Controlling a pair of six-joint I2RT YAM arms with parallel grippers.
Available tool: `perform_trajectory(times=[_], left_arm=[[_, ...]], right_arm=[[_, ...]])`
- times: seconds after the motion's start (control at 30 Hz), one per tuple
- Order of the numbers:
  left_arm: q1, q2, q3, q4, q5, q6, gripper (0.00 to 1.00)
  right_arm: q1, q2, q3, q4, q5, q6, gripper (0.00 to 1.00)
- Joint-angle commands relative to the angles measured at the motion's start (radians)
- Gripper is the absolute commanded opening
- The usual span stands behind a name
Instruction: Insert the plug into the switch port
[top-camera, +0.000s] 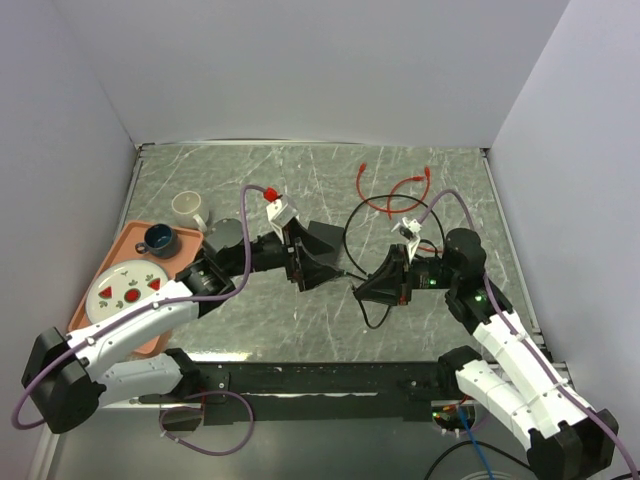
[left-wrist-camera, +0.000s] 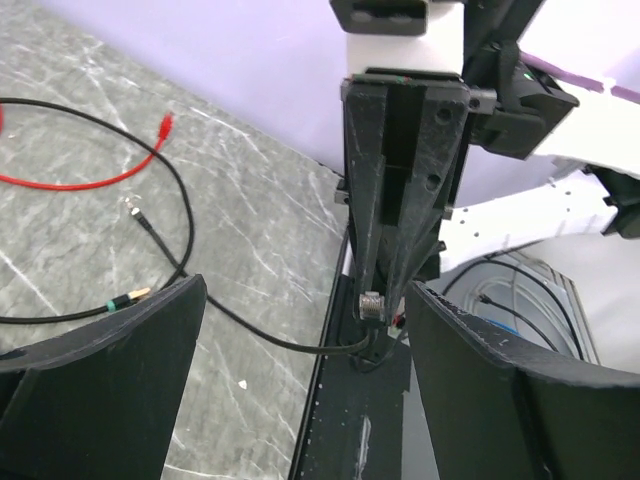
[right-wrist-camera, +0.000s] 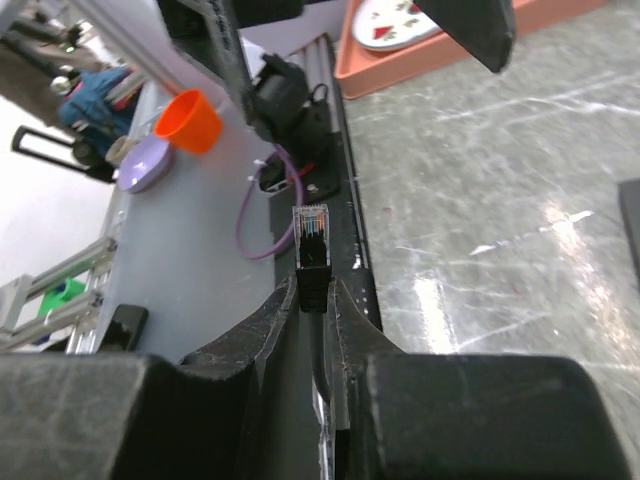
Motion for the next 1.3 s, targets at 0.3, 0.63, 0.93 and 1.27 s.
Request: perform_trajectory(times=[0.3, 0.63, 0.93, 1.27], left_arm=[[-0.019, 0.010, 0.015, 0.048, 0.148, 0.007, 0.74], [-0.085, 0.157, 0.118, -0.028, 0.133, 0.044, 0.56], [-0.086, 0.188, 0.117, 0.038, 0.140, 0.010, 0.17], [-0.086, 0.142, 0.049, 0.100, 0.101, -0.001, 0.01]], right_arm=[[0.006, -0.002, 0.083, -0.101, 0.129, -0.075, 0.00], [0.008, -0.014, 0.088, -0.124, 0.144, -0.093, 0.00], [0.006, -0.017, 0.076, -0.121, 0.139, -0.089, 0.00], [0.009, -0.035, 0.074, -0.162, 0.201, -0.099, 0.22]])
